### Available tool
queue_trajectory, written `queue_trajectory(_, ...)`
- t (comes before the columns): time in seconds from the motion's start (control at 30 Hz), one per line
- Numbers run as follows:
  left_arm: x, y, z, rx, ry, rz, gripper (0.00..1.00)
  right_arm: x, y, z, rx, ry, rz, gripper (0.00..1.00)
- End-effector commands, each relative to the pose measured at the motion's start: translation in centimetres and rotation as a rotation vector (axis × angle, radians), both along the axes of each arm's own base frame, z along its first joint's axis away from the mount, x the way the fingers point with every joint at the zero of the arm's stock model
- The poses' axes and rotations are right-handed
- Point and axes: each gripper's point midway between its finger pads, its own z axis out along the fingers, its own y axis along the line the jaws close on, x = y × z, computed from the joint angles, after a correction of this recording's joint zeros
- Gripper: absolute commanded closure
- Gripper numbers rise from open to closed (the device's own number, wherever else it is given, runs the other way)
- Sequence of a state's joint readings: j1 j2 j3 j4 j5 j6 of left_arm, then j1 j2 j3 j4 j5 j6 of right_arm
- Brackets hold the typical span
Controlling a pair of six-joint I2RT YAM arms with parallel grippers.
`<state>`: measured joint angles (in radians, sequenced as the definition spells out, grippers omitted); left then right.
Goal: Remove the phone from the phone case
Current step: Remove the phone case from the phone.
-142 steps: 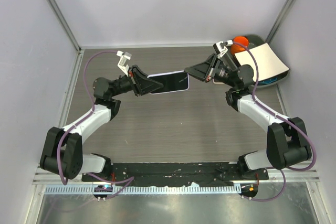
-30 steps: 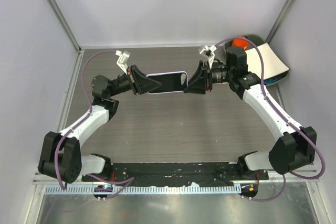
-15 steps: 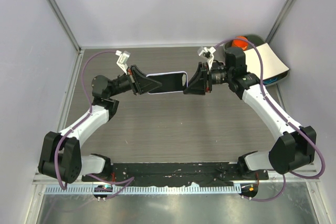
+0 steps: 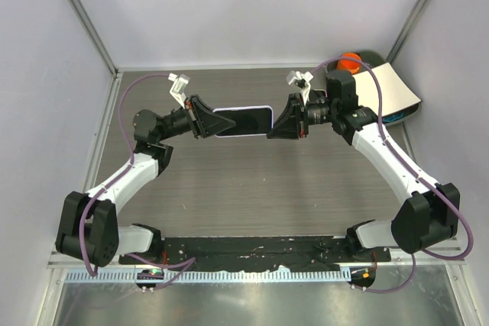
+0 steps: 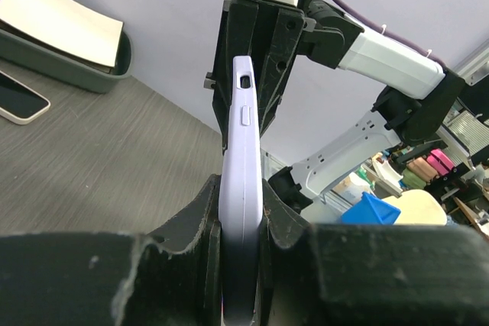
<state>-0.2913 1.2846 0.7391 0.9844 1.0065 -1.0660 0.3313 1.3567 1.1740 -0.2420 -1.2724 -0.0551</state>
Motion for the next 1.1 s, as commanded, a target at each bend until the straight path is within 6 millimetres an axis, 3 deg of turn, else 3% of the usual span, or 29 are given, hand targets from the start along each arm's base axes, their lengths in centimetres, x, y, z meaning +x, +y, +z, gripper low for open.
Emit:
queue_trajectory(0.0, -0.4, 0.4, 3.0, -0.05, -0.109, 0.015, 1.0, -0.8, 0.1, 0.7, 0.024, -0.078, 0.043, 0.85)
queue_trajectory(0.17, -0.4, 0.2, 2.8, -0.046, -0.056, -0.009, 1.0, -0.9, 0.0, 0.7, 0.031, -0.156, 0.05, 0.92)
queue_trajectory(0.63, -0.7, -0.7, 1.6, 0.002, 0.039, -0.076, 1.0, -3.7, -0.5, 0.8, 0.01, -0.452, 0.12, 0.93)
queue_trajectory(0.8, -1.5, -1.7, 1.3, 0.025, 0.07, -0.143, 0.99, -5.3, -0.2, 0.1, -0.015, -0.499, 0.166, 0.92)
queue_trajectory(1.07, -2.9, -2.3, 0.5, 0.056, 0.086, -0.211, 1.0, -6.1, -0.2, 0.7, -0.002, -0.545, 0.187, 0.93)
